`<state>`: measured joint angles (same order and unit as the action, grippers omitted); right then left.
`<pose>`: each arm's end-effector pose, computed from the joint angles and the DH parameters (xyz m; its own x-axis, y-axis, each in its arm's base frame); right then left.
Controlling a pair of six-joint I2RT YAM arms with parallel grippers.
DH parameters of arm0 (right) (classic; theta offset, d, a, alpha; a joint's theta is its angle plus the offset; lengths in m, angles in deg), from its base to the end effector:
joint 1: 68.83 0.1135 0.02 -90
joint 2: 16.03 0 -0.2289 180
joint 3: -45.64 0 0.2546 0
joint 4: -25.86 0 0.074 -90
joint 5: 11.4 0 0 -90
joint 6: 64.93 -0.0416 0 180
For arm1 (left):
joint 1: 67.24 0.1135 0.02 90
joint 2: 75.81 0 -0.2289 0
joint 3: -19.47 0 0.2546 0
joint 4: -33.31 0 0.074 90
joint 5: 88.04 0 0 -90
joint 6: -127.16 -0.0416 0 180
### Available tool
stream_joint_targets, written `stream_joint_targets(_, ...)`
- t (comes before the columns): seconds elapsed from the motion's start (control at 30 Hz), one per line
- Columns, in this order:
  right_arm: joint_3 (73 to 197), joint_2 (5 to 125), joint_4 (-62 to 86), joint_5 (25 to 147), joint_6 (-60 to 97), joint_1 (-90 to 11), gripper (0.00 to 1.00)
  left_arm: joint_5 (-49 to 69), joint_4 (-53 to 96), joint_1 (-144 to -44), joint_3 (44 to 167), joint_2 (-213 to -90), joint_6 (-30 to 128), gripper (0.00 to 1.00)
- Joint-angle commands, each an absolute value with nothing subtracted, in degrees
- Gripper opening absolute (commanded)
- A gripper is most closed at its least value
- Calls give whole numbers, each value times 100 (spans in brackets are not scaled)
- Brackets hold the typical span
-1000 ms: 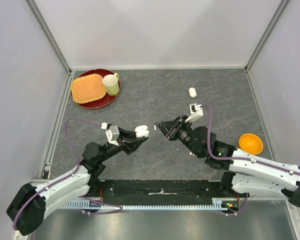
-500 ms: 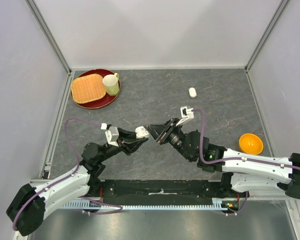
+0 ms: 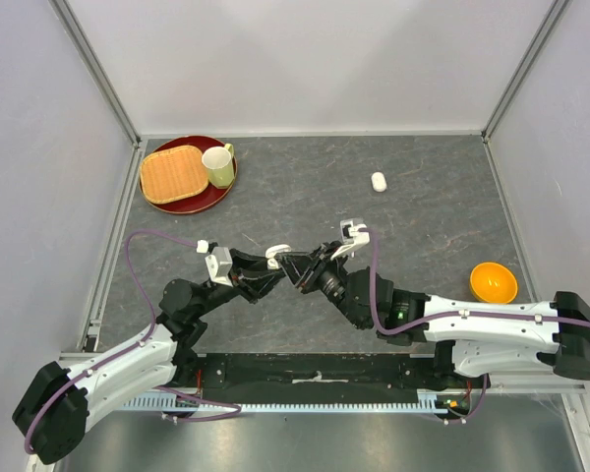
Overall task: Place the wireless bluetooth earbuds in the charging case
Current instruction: Place the earbud in the charging case.
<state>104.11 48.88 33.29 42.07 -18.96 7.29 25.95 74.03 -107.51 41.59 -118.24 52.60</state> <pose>0.0920 0.2691 0.2941 -0.4400 0.5476 -0.7117 -0.4611 0.5423 0.7023 0.1377 -0.1388 0.2186 0.0219 -0.3373 -0.9411 0.9203 0.3745 -0.1128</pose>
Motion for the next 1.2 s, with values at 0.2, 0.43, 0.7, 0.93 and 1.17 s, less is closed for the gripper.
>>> stream_joint_targets(0.2,10778,5129,3912,3114,-1316,1132,0,2367,7602,-10767,4391,-11843,5175,2)
stream_joint_targets(0.43,10796,5200,4097,2816,-1272,1159,0,2358,7593,-10767,4382,-11852,5219,2)
stream_joint_targets(0.7,10866,5437,4167,2727,-1360,1150,0,2376,7664,-10767,4365,-11870,5201,2)
stream_joint_targets(0.93,10849,5613,4378,2613,-1386,1185,0,2332,7716,-10767,4408,-11931,5201,2)
stream_joint_targets(1.17,10866,5718,4493,2543,-1360,1203,0,2323,7795,-10776,4417,-12002,5227,2)
